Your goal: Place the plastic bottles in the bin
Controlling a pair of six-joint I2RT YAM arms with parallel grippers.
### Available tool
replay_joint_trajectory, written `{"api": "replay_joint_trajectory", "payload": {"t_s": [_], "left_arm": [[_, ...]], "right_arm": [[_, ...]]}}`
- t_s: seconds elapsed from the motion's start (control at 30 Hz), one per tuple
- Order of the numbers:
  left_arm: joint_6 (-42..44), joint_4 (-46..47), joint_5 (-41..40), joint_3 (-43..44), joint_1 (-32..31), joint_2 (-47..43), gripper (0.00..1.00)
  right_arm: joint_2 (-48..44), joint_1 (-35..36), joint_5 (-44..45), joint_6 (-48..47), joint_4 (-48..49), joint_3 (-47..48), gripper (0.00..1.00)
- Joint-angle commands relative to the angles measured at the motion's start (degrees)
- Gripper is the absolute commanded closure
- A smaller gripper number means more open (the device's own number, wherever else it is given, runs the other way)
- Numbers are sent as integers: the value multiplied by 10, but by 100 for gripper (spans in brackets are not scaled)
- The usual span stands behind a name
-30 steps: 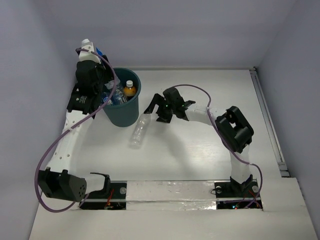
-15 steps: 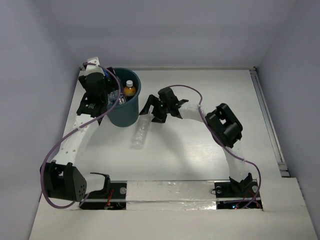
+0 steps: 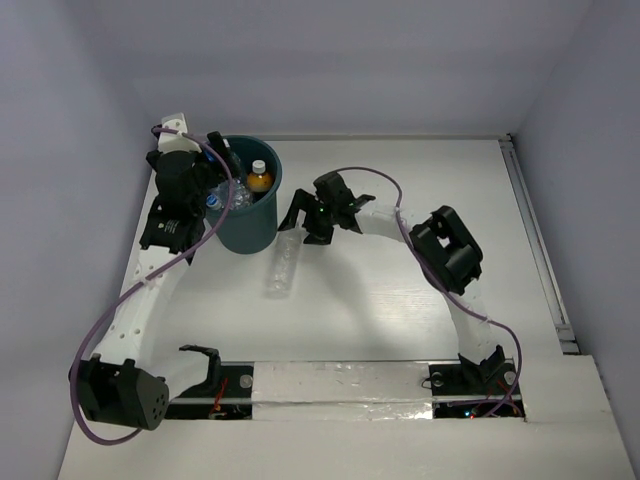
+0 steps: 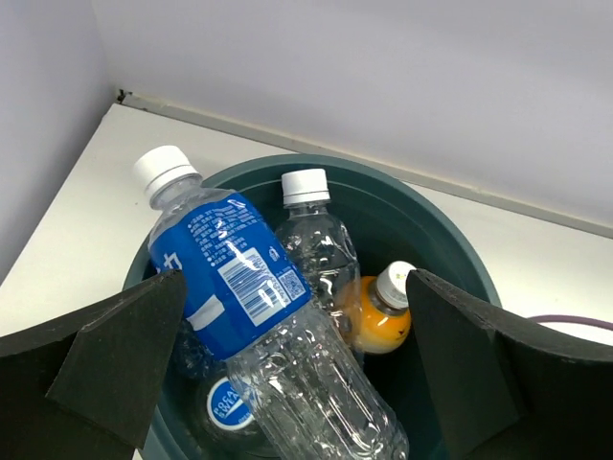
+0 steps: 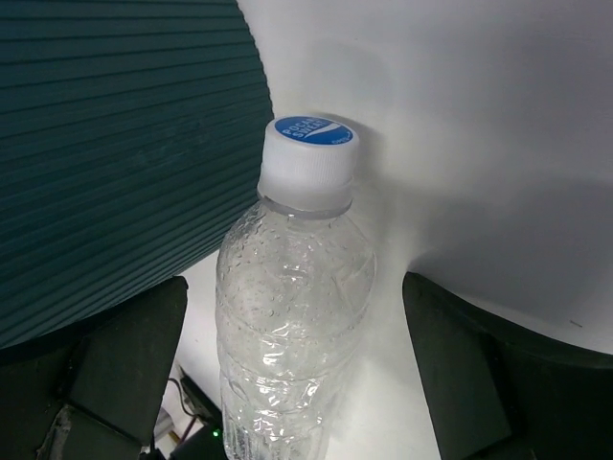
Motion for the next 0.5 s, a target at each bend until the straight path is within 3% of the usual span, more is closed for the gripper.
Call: {"api": "replay_joint_trajectory", "payload": {"t_s": [0.0,0.27,0.47], "left_arm": [[-6,-3,17,16,4,-15,1],[-6,-33,29,25,4,-37,2],[-34,-79,83,66,4,-58,6]], "right_arm": [[16,8,-16,-31,-48,15,0],[40,13,-38,-29,-55,6,9],[30,13,-47,-32,-47,-22,33]]}}
